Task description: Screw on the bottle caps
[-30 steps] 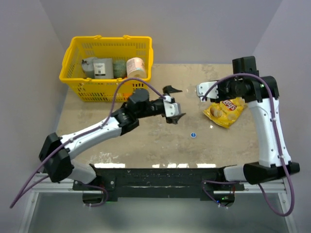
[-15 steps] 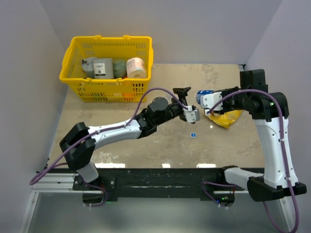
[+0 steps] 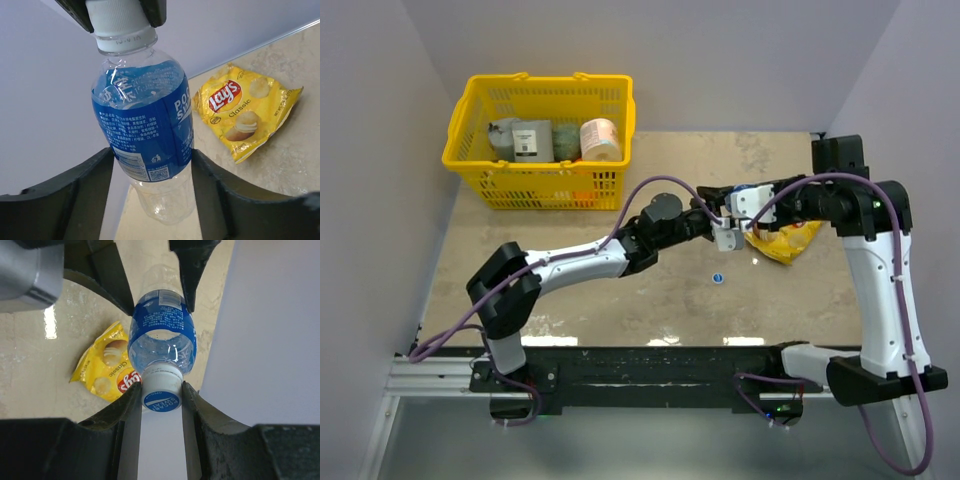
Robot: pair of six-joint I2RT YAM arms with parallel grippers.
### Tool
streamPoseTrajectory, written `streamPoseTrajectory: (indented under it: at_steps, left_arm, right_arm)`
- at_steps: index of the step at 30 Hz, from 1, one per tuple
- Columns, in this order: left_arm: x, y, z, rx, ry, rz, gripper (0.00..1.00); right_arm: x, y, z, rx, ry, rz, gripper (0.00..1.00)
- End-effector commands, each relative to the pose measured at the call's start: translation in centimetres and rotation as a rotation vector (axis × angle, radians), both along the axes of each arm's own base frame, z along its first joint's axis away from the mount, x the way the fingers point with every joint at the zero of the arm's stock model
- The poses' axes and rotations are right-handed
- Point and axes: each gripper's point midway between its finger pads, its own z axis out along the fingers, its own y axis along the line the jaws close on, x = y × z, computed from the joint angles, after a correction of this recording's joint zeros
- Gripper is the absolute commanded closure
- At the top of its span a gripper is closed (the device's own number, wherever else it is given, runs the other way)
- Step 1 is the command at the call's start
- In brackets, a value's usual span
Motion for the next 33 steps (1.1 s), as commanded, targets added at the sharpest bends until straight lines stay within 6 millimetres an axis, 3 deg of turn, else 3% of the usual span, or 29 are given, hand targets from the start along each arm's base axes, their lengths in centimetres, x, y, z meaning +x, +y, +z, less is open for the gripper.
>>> streamPoseTrajectory:
  at_steps: [1,2,3,4,5,6,8,9,10,11,12,14,15,17,18,20,21,23,24,26,27,28,30,33]
  left_arm:
    - [-0.4,-1.4,2.1,-0.021,-0.041,-0.062,0.48]
    - [-0.4,-1.4,2.2,-0.020,-0.035,-0.063,0.62]
    - [-0.5,-1.5,2.2,-0.020,-0.026,-0.064,0.69]
    - [-0.5,-1.5,2.6,-0.032,-0.004,-0.065,0.87]
    - [-0.6,-1.4,2.8,-0.043,0.009,-0.062,0.95]
    - [-0.8,-1.2,3.7,-0.066,0.017,-0.061,1.00]
    - [-0.9,-0.8,4.7,-0.105,0.064,-0.049,1.00]
    - [-1.1,-0.4,5.5,-0.123,0.072,-0.047,1.00]
    - [-1.2,-0.1,5.6,-0.128,0.103,-0.040,1.00]
    - [-1.3,0.3,5.6,-0.130,0.117,-0.033,1.00]
    - [-1.5,1.1,6.7,-0.151,0.118,-0.026,1.00]
    - [-1.4,2.3,6.8,-0.160,0.160,-0.008,1.00]
    - [-1.8,3.3,8.5,-0.190,0.159,-0.009,1.00]
    - [-1.8,4.6,9.7,-0.231,0.217,0.002,1.00]
    - [-2.4,5.7,11.9,-0.274,0.219,-0.005,1.00]
    - [-2.2,7.6,13.5,-0.337,0.290,0.018,1.00]
    - [-2.7,9.3,15.5,-0.388,0.299,0.024,1.00]
    - [-2.2,11.9,16.1,-0.443,0.359,0.059,1.00]
    - [-2.9,14.3,18.2,-0.504,0.339,0.079,1.00]
    - [-1.6,18.0,16.9,-0.564,0.345,0.215,1.00]
    - [-2.6,20.4,18.3,-0.613,0.306,0.242,1.00]
    - [-1.7,22.1,15.3,-0.597,0.306,0.344,1.00]
    - [-2.8,25.0,14.3,-0.615,0.271,0.407,1.00]
    - [-3.2,28.3,8.8,-0.602,0.314,0.541,1.00]
  right_arm:
    - [-2.2,0.4,-0.2,0.005,0.028,0.056,1.00]
    - [-2.1,0.2,-0.4,0.002,0.036,0.045,1.00]
    - [-1.8,0.1,-0.3,-0.001,0.037,0.033,0.87]
    - [-1.5,0.0,-0.3,-0.003,0.042,0.020,0.79]
    - [-1.1,0.0,0.2,0.012,0.034,-0.010,0.72]
    - [-0.5,-0.5,0.4,0.004,0.024,-0.046,0.57]
    - [1.3,-0.9,1.6,0.026,-0.023,-0.110,0.56]
    - [1.8,-1.3,2.0,0.022,-0.036,-0.135,0.47]
    - [2.5,-1.4,2.4,0.026,-0.051,-0.154,0.32]
    - [3.4,-1.9,3.8,0.041,-0.101,-0.190,0.27]
    - [4.0,-2.3,4.6,0.045,-0.128,-0.216,0.24]
    - [5.9,-4.0,7.4,0.083,-0.214,-0.297,0.23]
    - [6.5,-4.7,8.3,0.100,-0.238,-0.327,0.21]
    - [8.9,-6.2,10.9,0.170,-0.293,-0.413,0.19]
    - [9.8,-7.7,11.6,0.200,-0.308,-0.473,0.01]
    - [11.8,-10.3,13.5,0.287,-0.389,-0.631,0.01]
    - [13.0,-11.0,13.0,0.297,-0.385,-0.671,0.01]
    - [14.4,-12.5,12.4,0.327,-0.411,-0.776,0.01]
    - [14.7,-12.7,12.0,0.339,-0.410,-0.799,0.01]
    - [15.5,-13.1,11.4,0.392,-0.416,-0.852,0.01]
    - [15.7,-13.5,11.2,0.404,-0.421,-0.885,0.01]
    - [16.0,-13.5,11.2,0.426,-0.425,-0.899,0.01]
    - [16.5,-13.8,11.3,0.483,-0.432,-0.946,0.01]
    - [16.9,-13.3,10.4,0.526,-0.374,-0.968,0.01]
